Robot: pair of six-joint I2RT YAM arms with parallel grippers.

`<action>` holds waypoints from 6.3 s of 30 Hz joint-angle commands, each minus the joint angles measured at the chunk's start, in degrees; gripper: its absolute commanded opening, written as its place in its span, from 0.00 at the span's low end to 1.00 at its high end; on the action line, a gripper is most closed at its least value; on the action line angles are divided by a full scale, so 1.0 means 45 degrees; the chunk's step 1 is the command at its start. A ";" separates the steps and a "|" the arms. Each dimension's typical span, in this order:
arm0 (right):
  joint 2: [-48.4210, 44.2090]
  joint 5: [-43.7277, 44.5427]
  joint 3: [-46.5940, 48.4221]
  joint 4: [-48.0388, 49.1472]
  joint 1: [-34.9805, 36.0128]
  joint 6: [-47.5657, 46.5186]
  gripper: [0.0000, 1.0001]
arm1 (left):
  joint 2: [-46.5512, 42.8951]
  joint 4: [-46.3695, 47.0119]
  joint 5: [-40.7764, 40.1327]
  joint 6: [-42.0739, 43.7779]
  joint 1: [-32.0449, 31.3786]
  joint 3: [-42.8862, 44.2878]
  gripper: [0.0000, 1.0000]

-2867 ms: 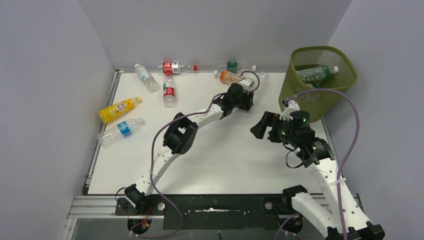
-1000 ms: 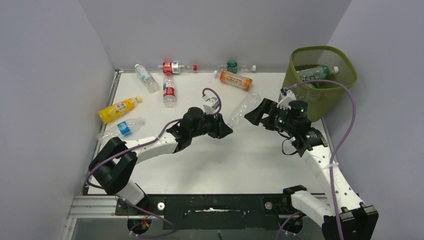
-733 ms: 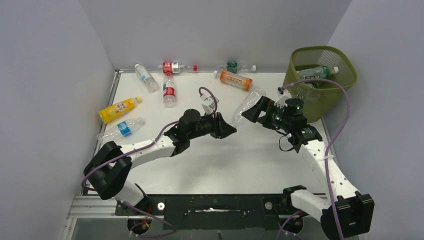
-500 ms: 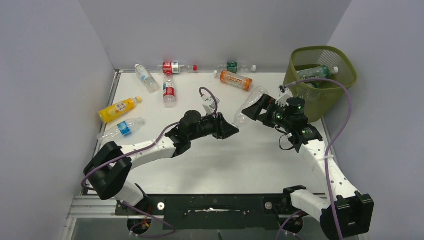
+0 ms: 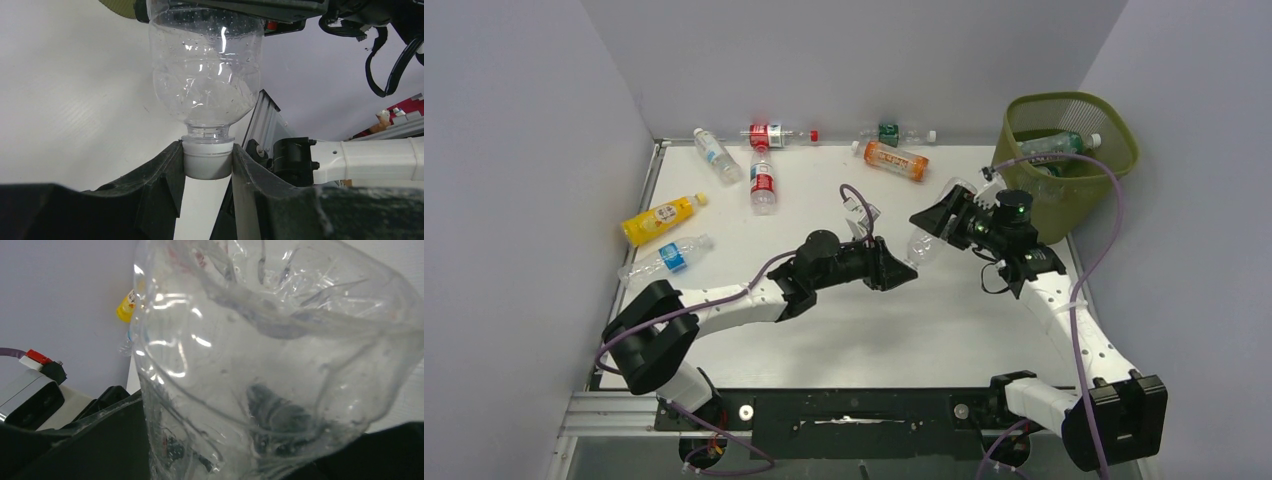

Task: Put the plastic bottles in the bin
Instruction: Pick up the plastic bottle at the center of the board, then place the plastic bottle in the trash bin, then pick up the plastic bottle at the center of the board.

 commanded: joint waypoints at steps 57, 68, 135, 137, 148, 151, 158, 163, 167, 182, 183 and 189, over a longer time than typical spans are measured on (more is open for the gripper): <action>0.4789 0.1813 1.1758 -0.4510 -0.7851 -0.3555 0.96 | -0.4982 -0.8999 -0.2342 0.1560 0.6229 0.0892 0.92; 0.2680 0.1240 1.0811 -0.5474 -0.7787 -0.3995 1.00 | -0.4923 -1.2285 -0.5598 0.0886 0.8425 0.2210 0.93; 0.0399 0.2794 0.6724 -0.4954 -0.0595 -0.4249 0.99 | 0.0860 -1.3646 -0.8532 -0.8531 1.5839 0.1269 0.78; 0.0389 0.2784 0.6603 -0.4906 -0.0578 -0.4249 0.99 | 0.0942 -1.3462 -0.8447 -0.8438 1.5834 0.1192 0.73; 0.0351 0.2639 0.6476 -0.4727 -0.0561 -0.4230 0.99 | 0.0243 -1.3193 -0.7260 -0.7558 1.5498 0.0716 0.51; 0.0334 0.2482 0.6320 -0.4608 -0.0560 -0.4187 0.99 | -0.0687 -1.3314 -0.6898 -0.6978 1.4937 0.0594 0.50; 0.0239 0.1870 0.5756 -0.4177 -0.0536 -0.3958 0.99 | -0.2702 -1.3618 -0.6729 -0.5100 1.1650 0.0563 0.47; 0.0135 0.1295 0.5262 -0.3902 -0.0524 -0.3777 1.00 | -0.3358 -1.3555 -0.6065 -0.3519 0.9342 0.0580 0.47; 0.0185 0.0135 0.4772 -0.3301 -0.0523 -0.3255 1.00 | -0.3451 -1.2630 -0.4180 -0.1712 0.7769 0.0620 0.47; 0.0798 -0.3180 0.3244 -0.1331 -0.0320 -0.1460 1.00 | -0.3770 -0.7615 0.0363 0.1447 0.3603 0.1381 0.49; 0.0799 -0.3187 0.3153 -0.1278 -0.0265 -0.1430 1.00 | -0.3816 -0.7325 0.0539 0.1464 0.3459 0.1342 0.49; 0.0995 -0.3270 0.2931 -0.0962 0.0238 -0.1195 1.00 | -0.3897 -0.5488 0.1854 0.1440 0.2660 0.1238 0.49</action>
